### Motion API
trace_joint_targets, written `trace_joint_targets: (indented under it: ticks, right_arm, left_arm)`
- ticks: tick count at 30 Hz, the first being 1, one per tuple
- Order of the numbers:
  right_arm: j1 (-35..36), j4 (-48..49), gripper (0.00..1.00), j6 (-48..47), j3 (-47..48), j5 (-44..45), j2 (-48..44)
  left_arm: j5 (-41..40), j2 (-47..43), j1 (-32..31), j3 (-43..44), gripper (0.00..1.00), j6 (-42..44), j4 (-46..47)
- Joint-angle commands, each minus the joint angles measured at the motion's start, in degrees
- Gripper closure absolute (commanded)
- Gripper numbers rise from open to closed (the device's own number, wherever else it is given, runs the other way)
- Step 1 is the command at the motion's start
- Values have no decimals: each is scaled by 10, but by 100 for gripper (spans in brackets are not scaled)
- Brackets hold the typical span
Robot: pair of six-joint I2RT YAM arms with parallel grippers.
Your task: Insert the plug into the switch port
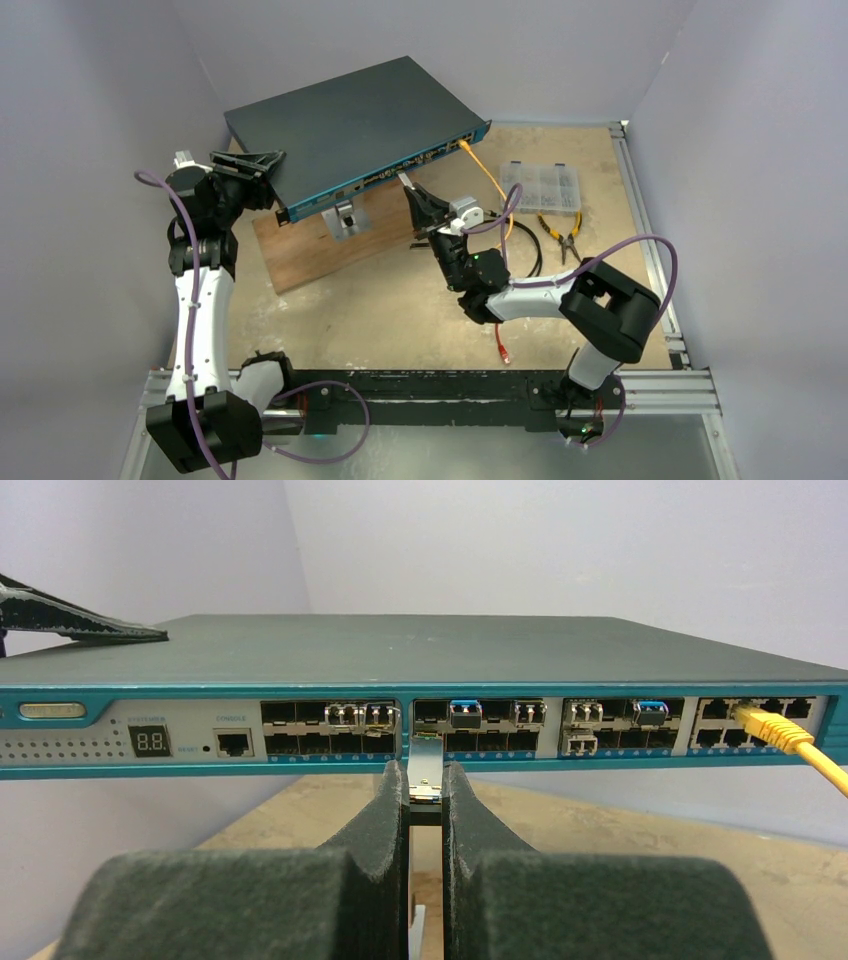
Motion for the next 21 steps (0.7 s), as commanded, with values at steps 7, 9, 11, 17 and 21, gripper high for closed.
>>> trace_joint_targets:
  ticks: [7, 9, 11, 17, 21]
  right_arm:
    - [-1, 59, 100, 5, 11, 3, 1]
    - [-1, 60, 100, 5, 8, 5, 2]
    - [-1, 60, 100, 5, 8, 6, 3]
    - [-1, 60, 100, 5, 6, 9, 10]
    - [-1, 59, 100, 8, 5, 10, 12]
  left_arm:
    - [47, -2, -28, -7, 100, 5, 14]
    - [47, -2, -27, -7, 100, 5, 13]
    - [47, -2, -28, -7, 100, 4, 13]
    - [47, -2, -27, -8, 100, 4, 13]
    - [47, -3, -28, -9, 100, 5, 13]
